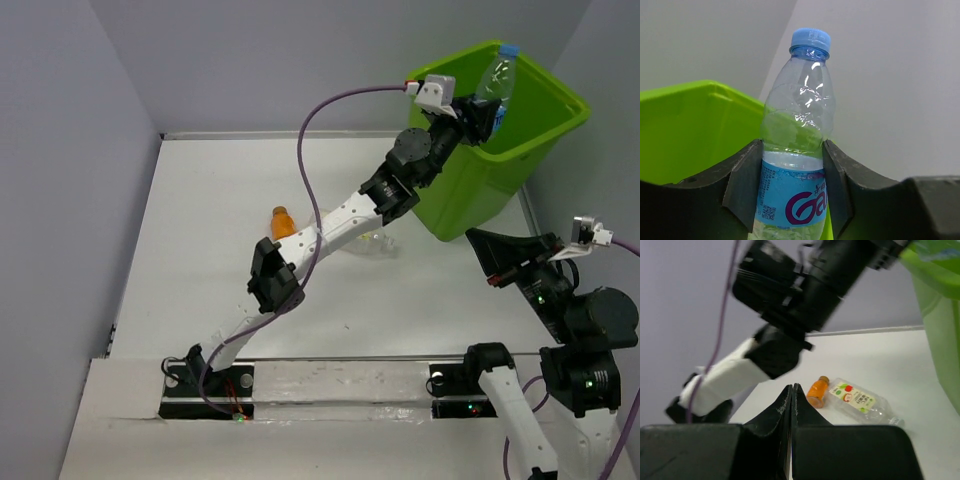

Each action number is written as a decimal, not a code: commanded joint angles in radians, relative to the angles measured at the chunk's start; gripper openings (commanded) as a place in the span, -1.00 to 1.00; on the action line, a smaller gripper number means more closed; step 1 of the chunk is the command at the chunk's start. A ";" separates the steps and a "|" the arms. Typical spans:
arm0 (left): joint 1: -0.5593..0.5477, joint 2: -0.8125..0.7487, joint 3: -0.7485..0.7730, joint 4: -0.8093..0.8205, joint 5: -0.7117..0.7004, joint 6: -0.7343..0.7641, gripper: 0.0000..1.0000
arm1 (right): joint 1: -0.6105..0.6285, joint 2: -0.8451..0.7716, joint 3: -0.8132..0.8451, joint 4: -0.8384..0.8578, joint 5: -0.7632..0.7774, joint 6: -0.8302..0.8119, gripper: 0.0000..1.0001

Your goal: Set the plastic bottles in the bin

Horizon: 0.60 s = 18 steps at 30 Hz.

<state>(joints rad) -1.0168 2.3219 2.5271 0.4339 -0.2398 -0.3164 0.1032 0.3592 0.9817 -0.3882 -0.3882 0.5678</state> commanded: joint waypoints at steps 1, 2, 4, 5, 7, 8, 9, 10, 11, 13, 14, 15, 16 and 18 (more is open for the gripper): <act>0.004 0.108 0.146 0.218 -0.144 0.062 0.30 | 0.026 -0.014 0.060 -0.014 -0.150 0.035 -1.00; 0.010 0.119 0.150 0.224 -0.145 0.047 0.47 | 0.035 -0.019 0.063 -0.018 -0.158 0.035 -1.00; 0.030 0.117 0.107 0.258 -0.150 0.010 0.98 | 0.044 -0.023 0.071 -0.034 -0.166 0.027 -1.00; 0.035 0.116 0.098 0.265 -0.150 0.005 0.98 | 0.044 -0.025 0.072 -0.038 -0.170 0.024 -1.00; 0.044 0.111 0.099 0.266 -0.147 0.010 0.98 | 0.044 -0.022 0.075 -0.051 -0.173 0.014 -1.00; 0.046 0.106 0.099 0.266 -0.138 0.017 0.98 | 0.044 -0.022 0.072 -0.049 -0.170 0.009 -1.00; 0.046 0.085 0.099 0.264 -0.128 0.028 0.98 | 0.044 -0.020 0.072 -0.051 -0.161 0.000 -1.00; 0.044 0.070 0.096 0.258 -0.122 0.039 0.98 | 0.044 -0.016 0.074 -0.054 -0.155 -0.006 -1.00; 0.047 0.050 0.090 0.250 -0.118 0.049 0.98 | 0.044 -0.013 0.075 -0.057 -0.149 -0.014 -1.00; 0.047 -0.033 0.041 0.212 -0.096 0.092 0.98 | 0.044 0.006 0.077 -0.064 -0.133 -0.035 -1.00; 0.049 -0.074 0.007 0.169 -0.092 0.111 0.98 | 0.044 0.018 0.078 -0.069 -0.135 -0.045 -1.00; 0.047 -0.164 -0.081 0.140 -0.098 0.155 0.98 | 0.044 0.050 0.077 -0.077 -0.149 -0.060 -1.00; 0.049 -0.218 -0.140 0.112 -0.110 0.172 0.98 | 0.044 0.069 0.074 -0.081 -0.159 -0.066 -1.00; 0.050 -0.333 -0.281 0.022 -0.162 0.189 0.98 | 0.044 0.112 0.060 -0.086 -0.196 -0.083 -1.00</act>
<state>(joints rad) -0.9592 2.2906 2.3703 0.4858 -0.3424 -0.2161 0.1390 0.3859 1.0328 -0.4500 -0.5270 0.5346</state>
